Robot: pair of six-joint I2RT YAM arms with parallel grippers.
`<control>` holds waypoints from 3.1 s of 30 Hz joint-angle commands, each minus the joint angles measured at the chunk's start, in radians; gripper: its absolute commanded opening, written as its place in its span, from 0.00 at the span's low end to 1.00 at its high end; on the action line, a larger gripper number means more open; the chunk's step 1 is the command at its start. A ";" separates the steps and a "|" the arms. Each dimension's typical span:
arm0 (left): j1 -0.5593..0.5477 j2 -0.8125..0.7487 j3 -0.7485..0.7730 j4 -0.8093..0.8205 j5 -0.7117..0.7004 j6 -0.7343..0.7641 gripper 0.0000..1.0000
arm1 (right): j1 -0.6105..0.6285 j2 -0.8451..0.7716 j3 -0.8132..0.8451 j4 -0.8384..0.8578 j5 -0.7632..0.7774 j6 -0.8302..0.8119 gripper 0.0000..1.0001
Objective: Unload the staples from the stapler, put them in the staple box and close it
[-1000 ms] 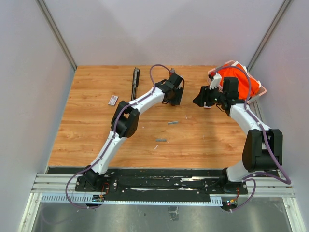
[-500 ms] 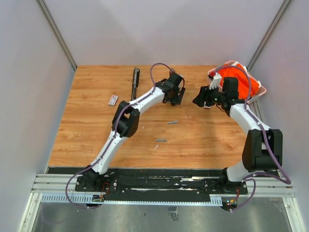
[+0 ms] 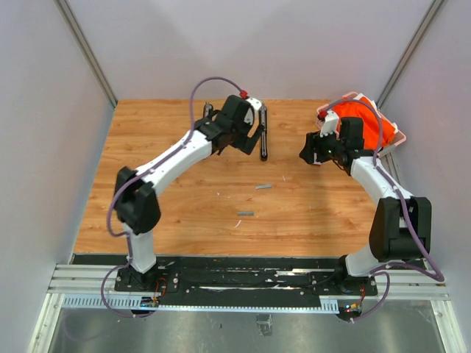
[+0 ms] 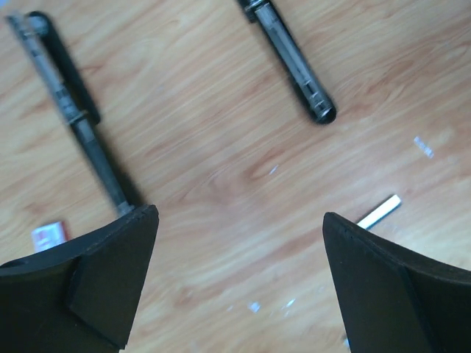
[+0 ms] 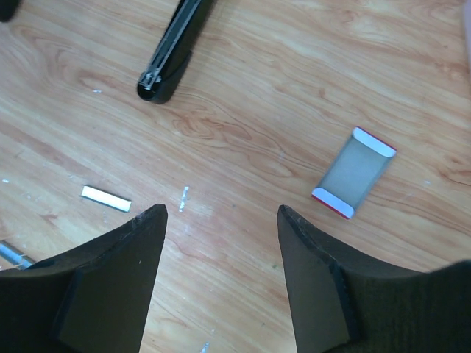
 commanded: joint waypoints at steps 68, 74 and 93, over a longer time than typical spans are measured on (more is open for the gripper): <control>0.289 -0.827 -0.953 0.186 0.292 0.405 0.98 | -0.043 0.540 0.416 -0.227 0.443 0.003 0.27; 0.289 -0.824 -0.954 0.188 0.290 0.405 0.98 | -0.043 0.537 0.409 -0.228 0.427 -0.009 0.17; 0.289 -0.828 -0.954 0.185 0.297 0.405 0.98 | 0.013 0.504 0.491 -0.377 0.039 -0.442 0.01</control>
